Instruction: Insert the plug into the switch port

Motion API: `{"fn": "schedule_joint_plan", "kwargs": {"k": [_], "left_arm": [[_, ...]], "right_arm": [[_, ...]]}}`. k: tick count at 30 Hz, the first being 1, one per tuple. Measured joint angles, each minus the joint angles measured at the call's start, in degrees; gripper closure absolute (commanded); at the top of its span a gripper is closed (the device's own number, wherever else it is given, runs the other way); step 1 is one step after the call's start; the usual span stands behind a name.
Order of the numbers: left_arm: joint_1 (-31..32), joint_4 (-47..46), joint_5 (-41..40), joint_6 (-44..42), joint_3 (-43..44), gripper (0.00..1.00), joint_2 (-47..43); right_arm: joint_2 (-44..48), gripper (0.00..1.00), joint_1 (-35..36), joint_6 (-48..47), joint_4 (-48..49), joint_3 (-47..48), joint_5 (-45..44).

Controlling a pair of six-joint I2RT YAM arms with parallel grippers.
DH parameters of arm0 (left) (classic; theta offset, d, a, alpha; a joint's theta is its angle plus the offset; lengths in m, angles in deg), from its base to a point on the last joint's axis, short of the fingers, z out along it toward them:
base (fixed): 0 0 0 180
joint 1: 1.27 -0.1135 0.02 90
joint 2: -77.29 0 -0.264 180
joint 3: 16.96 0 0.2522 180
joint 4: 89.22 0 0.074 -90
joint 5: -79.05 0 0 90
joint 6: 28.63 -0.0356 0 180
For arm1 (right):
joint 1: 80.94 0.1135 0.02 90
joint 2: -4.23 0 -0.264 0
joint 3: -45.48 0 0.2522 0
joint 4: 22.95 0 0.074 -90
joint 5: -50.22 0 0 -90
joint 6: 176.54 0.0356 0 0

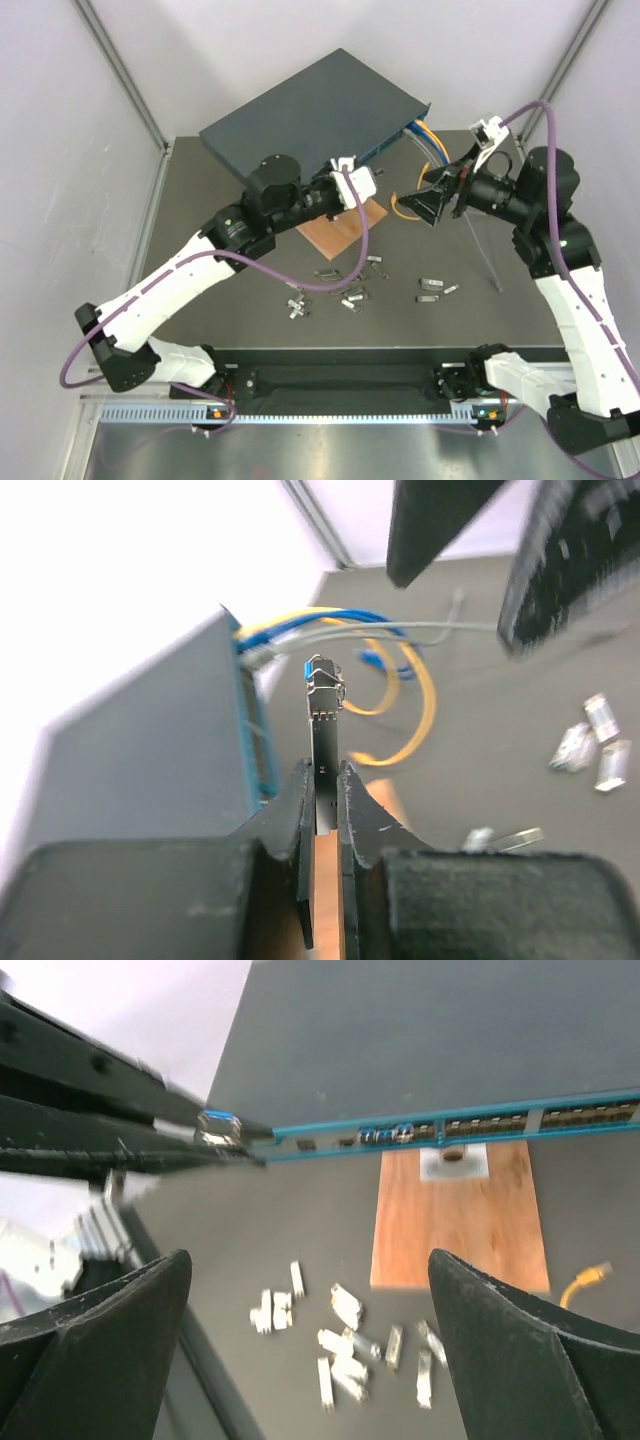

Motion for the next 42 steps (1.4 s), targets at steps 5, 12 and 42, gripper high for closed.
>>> {"fn": "schedule_joint_plan", "kwargs": {"k": [5, 12, 42], "left_arm": [[1.0, 1.3, 0.7, -17.4, -2.2, 1.00, -3.2], [7.8, 1.5, -5.8, -42.1, -11.5, 1.00, -5.0], [15.2, -7.9, -20.9, -62.3, -20.1, 1.00, -6.1]], "right_arm": [[-5.8, 0.00, -0.2, -9.6, -16.6, 10.7, 1.8], [-7.0, 0.00, -0.3, -17.0, -28.7, 12.9, -0.1], [-14.5, 0.61, 18.3, -30.2, -33.6, 16.8, -9.2]]}}
